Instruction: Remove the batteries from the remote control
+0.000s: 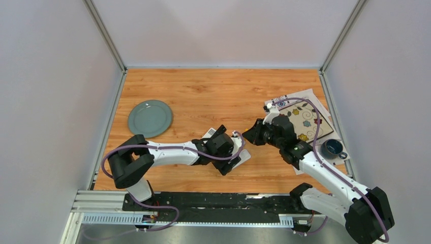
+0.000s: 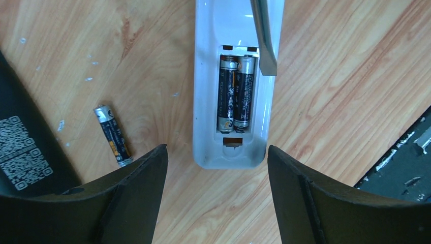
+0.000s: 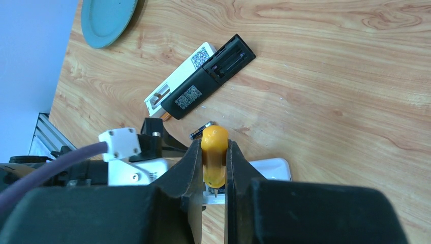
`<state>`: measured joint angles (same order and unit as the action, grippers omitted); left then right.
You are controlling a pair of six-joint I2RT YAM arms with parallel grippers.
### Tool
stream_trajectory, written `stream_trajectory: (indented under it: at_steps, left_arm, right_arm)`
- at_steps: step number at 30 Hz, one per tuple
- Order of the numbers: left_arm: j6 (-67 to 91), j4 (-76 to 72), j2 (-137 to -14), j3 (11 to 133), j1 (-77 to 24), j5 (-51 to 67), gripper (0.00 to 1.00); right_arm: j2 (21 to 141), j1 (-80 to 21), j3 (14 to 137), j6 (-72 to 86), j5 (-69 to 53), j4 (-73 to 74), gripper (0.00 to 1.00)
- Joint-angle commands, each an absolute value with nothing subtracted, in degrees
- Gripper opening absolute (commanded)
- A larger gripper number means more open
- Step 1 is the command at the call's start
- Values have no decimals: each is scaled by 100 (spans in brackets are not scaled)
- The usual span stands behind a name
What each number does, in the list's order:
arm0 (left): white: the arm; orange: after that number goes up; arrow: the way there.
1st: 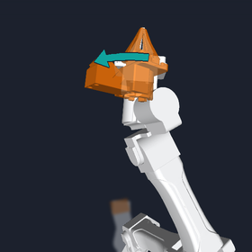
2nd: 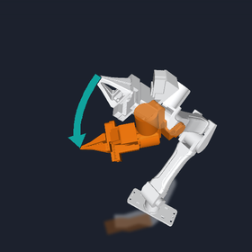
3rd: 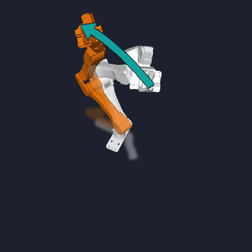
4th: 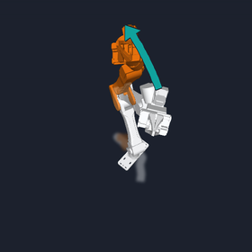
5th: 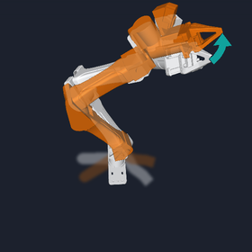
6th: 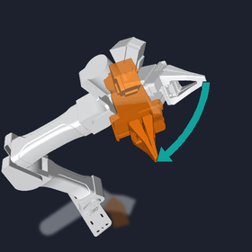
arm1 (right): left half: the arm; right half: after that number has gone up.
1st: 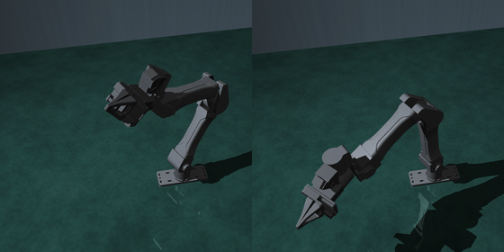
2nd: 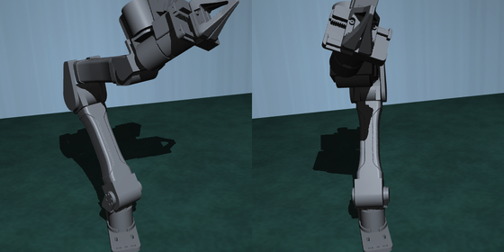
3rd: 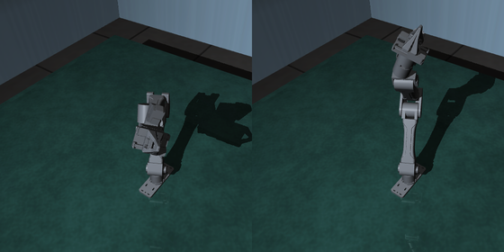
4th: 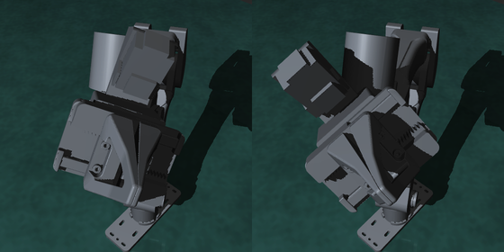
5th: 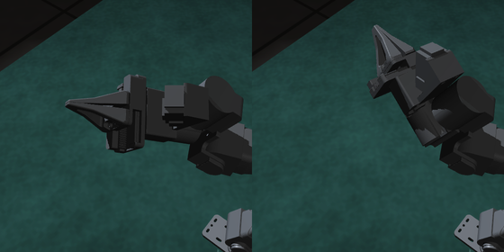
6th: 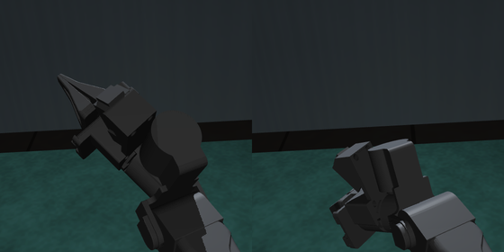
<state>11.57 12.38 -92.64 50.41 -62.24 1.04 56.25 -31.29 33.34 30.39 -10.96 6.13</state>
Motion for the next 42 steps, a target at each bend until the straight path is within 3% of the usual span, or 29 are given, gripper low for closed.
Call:
stream_trajectory:
  at_steps: [1, 12, 26, 29, 36, 42]
  left_arm:
    - [1055, 1028, -9457, 5291, -6346, 18, 77]
    - [1090, 932, -9405, 4940, -6451, -202, 67]
    - [1002, 949, -9220, 4808, -6460, -44, 67]
    - [993, 932, -9237, 4781, -6460, 78, 60]
    - [1011, 932, -9299, 4781, -6460, 229, 31]
    - [1028, 984, -9334, 4808, -6469, 202, 11]
  right_arm:
    - [5608, -3076, 3279, 3076, -1046, 220, 0]
    - [5783, -3067, 3182, 3120, -1195, -130, 0]
    - [6020, -3067, 2980, 3208, -1283, -466, 0]
    - [6055, -3067, 2945, 3182, -1257, -510, 0]
    - [6135, -3067, 2953, 3085, -1266, -527, 0]
    - [6152, -3067, 2944, 2997, -1108, -448, 0]
